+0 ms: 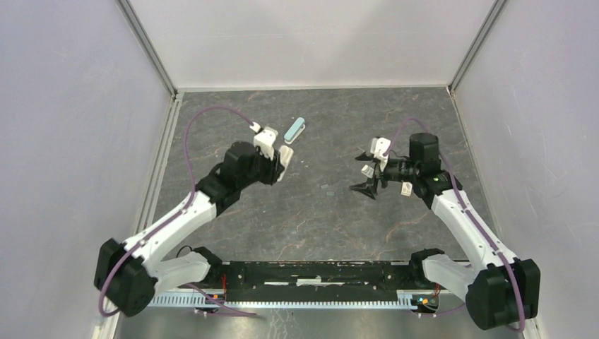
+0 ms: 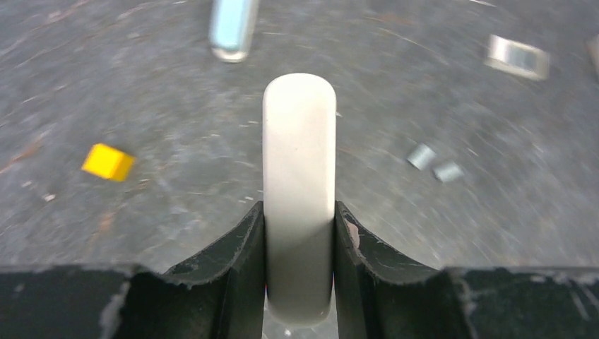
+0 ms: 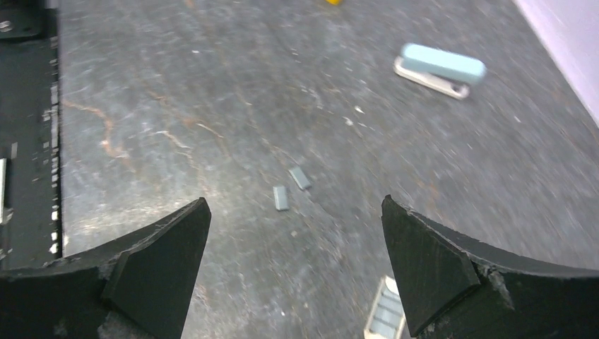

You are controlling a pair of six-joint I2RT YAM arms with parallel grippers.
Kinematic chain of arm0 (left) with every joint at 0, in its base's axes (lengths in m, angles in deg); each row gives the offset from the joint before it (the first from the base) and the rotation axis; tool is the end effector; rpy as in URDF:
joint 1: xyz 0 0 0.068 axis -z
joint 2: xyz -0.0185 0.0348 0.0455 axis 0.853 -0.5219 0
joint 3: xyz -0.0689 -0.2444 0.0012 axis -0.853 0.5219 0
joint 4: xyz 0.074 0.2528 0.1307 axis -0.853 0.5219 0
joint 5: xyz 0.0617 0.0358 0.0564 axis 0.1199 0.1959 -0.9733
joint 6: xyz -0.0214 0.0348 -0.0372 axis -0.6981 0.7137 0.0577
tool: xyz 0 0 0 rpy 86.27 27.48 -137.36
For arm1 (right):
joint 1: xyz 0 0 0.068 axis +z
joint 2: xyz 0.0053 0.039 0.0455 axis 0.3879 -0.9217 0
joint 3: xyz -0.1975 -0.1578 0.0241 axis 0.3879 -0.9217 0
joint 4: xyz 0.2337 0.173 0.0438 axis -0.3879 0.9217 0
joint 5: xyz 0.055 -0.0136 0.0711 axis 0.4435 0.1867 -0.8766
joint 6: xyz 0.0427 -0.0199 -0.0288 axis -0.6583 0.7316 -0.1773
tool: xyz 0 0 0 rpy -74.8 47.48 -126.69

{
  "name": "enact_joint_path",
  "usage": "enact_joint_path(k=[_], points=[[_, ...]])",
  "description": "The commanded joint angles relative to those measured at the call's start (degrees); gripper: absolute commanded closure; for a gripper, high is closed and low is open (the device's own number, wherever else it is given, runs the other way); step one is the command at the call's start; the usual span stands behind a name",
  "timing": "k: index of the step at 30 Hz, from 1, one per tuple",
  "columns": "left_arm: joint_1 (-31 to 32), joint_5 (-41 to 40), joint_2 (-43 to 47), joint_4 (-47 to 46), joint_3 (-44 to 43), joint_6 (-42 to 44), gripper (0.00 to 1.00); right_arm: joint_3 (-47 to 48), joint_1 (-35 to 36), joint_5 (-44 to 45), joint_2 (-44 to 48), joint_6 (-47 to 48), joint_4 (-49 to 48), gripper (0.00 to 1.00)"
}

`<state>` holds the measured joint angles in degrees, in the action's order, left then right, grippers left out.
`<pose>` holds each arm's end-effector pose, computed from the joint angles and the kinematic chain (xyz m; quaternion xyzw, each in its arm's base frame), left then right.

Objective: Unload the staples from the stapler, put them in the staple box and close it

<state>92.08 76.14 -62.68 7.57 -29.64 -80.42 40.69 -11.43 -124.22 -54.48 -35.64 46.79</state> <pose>0.2436 -0.1620 0.2509 0.2129 0.8271 -0.1768 0.4891 0.2526 0.0826 0.2506 -0.5020 0.6293 0.3219 0.4984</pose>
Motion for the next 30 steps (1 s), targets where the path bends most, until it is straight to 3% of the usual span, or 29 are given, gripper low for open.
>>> enact_joint_path(k=[1,9,15,19,23,27,30], points=[[-7.14,-8.18,-11.19,-0.18,-8.8,-7.03,0.98,-1.39,-4.53,0.61,-0.21,-4.79,-5.67,0.02],[-11.92,-16.49,-42.38,7.49,-36.27,-3.22,0.98,-3.29,-4.49,8.47,5.06,-2.01,-7.26,0.02],[-13.56,-16.76,-57.63,13.85,-52.53,-0.79,0.97,-3.54,-4.46,9.69,6.9,-1.18,-7.36,0.02],[-14.42,-15.5,-61.75,14.83,-56.32,0.38,0.97,-3.94,-4.54,10.12,6.99,-0.91,-7.56,0.02],[-14.96,-13.91,-63.16,16.62,-59.16,1.04,0.77,-3.91,-4.53,10.47,6.55,-0.54,-7.52,0.02],[-15.68,-10.16,-61.93,19.68,-62.56,0.38,0.41,-3.78,-4.54,10.65,6.08,0.12,-7.14,0.02],[-15.66,-9.43,-56.39,19.99,-62.27,0.05,0.3,-3.67,-4.62,11.63,5.87,0.89,-6.68,0.02]])
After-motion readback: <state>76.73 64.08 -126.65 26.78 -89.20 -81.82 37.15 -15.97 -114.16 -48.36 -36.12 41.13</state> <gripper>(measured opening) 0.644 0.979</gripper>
